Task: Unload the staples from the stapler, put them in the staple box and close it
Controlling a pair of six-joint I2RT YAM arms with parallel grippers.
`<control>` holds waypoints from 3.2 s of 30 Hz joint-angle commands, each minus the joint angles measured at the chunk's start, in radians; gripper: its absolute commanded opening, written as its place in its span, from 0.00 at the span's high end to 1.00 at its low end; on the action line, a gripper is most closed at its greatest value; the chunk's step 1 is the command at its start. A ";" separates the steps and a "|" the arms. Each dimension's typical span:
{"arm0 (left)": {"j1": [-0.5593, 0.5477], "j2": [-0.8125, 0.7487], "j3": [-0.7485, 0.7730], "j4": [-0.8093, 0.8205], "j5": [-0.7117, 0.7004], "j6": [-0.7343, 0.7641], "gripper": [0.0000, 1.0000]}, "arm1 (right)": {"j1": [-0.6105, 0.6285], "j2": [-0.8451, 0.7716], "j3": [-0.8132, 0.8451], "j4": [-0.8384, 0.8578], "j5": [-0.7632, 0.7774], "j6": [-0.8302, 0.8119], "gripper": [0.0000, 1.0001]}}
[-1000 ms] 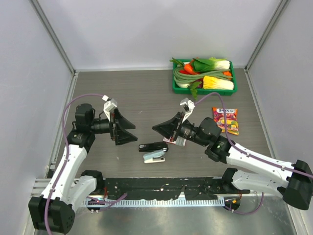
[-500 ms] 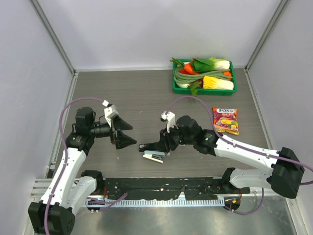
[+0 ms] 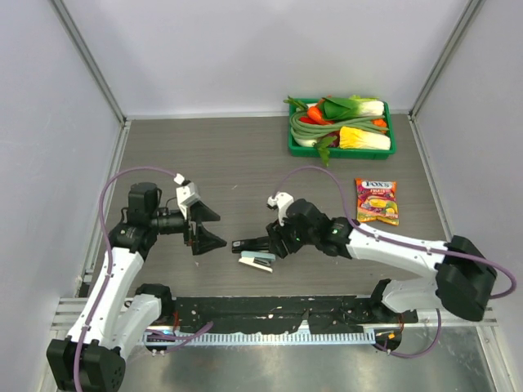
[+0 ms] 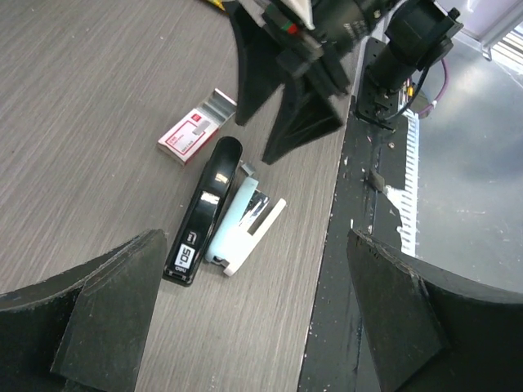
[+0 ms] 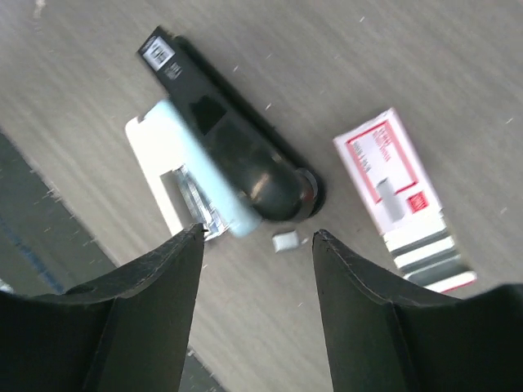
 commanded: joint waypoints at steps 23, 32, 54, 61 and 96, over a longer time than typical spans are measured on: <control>0.004 -0.023 0.160 -0.130 -0.144 0.006 0.05 | 0.258 0.071 -0.042 0.136 0.187 0.035 0.62; 0.004 -0.029 0.209 -0.225 -0.160 0.038 0.04 | 0.276 0.186 -0.026 0.178 0.205 0.001 0.63; 0.004 -0.051 0.252 -0.280 -0.226 0.019 0.05 | 0.404 0.544 0.265 0.213 0.213 -0.100 0.92; 0.004 -0.088 0.238 -0.274 -0.269 0.007 0.05 | 0.352 0.716 0.461 0.213 0.225 -0.131 0.92; 0.013 -0.094 0.181 -0.119 -0.323 -0.132 0.00 | 0.075 0.267 0.299 -0.147 0.063 -0.335 0.32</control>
